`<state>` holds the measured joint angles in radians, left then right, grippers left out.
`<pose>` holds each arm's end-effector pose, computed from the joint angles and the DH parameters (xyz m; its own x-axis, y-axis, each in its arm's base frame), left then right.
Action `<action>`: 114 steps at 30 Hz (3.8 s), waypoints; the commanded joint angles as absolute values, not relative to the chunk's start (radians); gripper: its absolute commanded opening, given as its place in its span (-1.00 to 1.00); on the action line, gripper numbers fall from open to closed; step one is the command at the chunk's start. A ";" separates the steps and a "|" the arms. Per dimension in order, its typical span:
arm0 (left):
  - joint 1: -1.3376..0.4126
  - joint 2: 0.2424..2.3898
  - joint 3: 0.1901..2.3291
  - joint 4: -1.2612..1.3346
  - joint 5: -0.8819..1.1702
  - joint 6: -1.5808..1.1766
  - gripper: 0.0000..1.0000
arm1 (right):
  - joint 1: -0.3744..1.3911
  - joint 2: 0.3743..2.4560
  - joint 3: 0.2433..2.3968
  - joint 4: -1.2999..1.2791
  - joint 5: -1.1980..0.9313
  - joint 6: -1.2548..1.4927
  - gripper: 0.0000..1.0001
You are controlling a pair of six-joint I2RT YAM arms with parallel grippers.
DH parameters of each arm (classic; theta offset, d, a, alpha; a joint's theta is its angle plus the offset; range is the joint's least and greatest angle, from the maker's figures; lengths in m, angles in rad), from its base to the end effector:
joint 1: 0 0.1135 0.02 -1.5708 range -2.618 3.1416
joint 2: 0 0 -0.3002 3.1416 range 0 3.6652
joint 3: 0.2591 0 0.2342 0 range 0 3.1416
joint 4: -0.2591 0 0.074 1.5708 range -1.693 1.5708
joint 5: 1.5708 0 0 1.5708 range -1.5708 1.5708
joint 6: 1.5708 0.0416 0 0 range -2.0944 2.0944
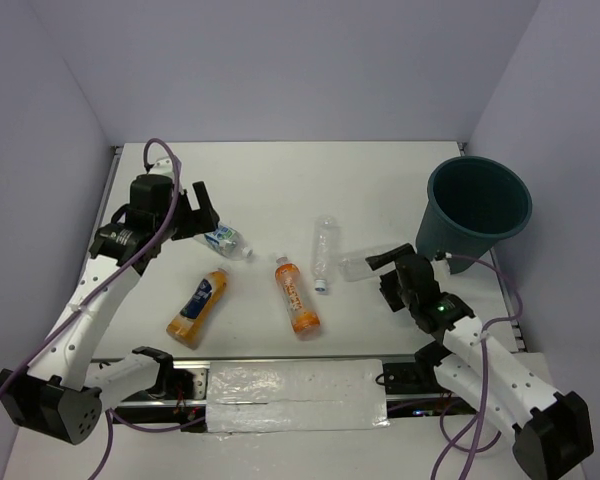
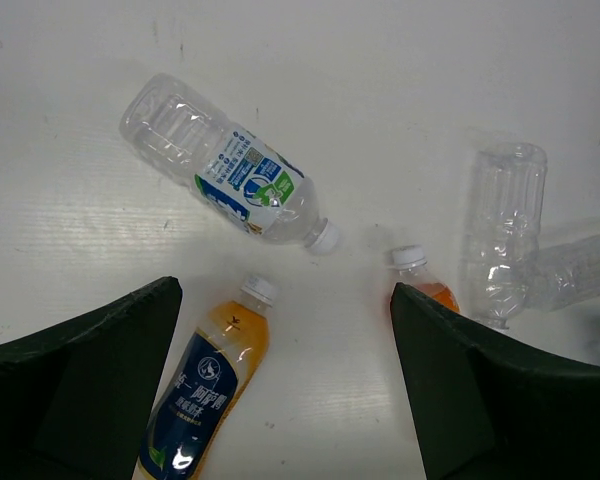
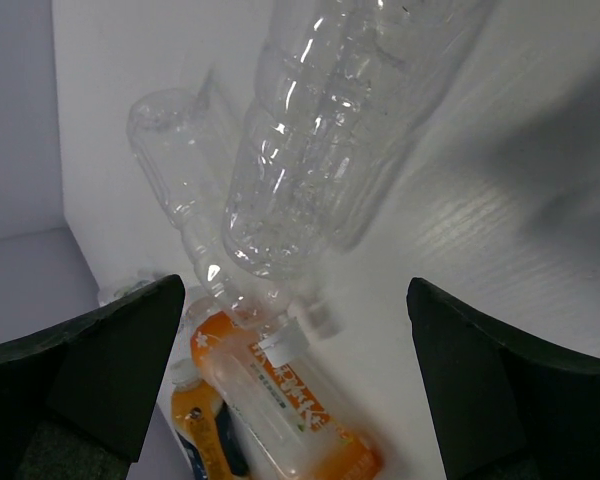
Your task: Put the plastic bottles in the bin
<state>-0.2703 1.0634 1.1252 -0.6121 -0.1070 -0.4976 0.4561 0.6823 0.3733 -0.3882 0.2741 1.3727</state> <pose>0.1888 -0.0477 0.3894 -0.5277 -0.3462 -0.7757 -0.0843 0.9300 -0.3578 0.1022 0.0376 0.2179 -0.3465 0.8813 -0.3213 0.5184 0.4653 0.7174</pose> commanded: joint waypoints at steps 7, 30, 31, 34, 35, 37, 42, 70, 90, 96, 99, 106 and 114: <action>-0.270 1.083 1.138 -0.563 -0.071 -0.486 0.99 | 0.465 0.833 0.393 -0.180 0.330 1.468 1.00; -0.270 1.092 1.115 -0.551 -0.071 -0.469 0.99 | 0.465 1.153 0.459 -0.031 0.331 1.451 0.99; -0.270 1.091 1.112 -0.548 -0.071 -0.469 0.99 | 0.466 1.161 0.462 -0.026 0.333 1.453 1.00; -0.271 1.085 1.104 -0.538 -0.064 -0.471 0.99 | 0.465 1.199 0.472 -0.006 0.336 1.457 1.00; -0.270 1.088 1.103 -0.538 -0.064 -0.471 0.99 | 0.463 1.210 0.480 -0.008 0.340 1.459 1.00; -0.270 1.092 1.106 -0.543 -0.064 -0.468 0.99 | 0.465 1.244 0.497 -0.008 0.345 1.462 1.00; -0.270 1.091 1.100 -0.542 -0.067 -0.460 0.99 | 0.465 1.267 0.489 -0.003 0.347 1.485 0.89; -0.270 1.103 1.164 -0.568 -0.141 -0.449 0.99 | 0.552 1.003 1.271 -0.497 0.281 0.635 0.02; -0.270 1.100 1.132 -0.546 -0.107 -0.465 0.98 | 0.307 1.013 1.293 -0.588 1.028 0.256 0.10; -0.270 1.106 1.126 -0.532 -0.097 -0.465 0.99 | 0.195 1.072 1.264 -0.532 0.994 0.229 0.11; -0.270 1.115 1.120 -0.522 -0.092 -0.472 0.99 | 0.164 1.091 1.238 -0.494 0.971 0.244 0.11; -0.270 1.137 1.123 -0.514 -0.075 -0.472 0.99 | 0.132 1.163 1.200 -0.466 0.963 0.288 0.54; -0.271 1.134 1.131 -0.522 -0.084 -0.466 0.99 | 0.133 1.140 1.293 -0.534 0.913 0.301 0.96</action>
<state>-0.2703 1.1412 1.1229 -0.5518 -0.0906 -0.4740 0.1387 1.1809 1.2102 -0.5323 0.9230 0.2913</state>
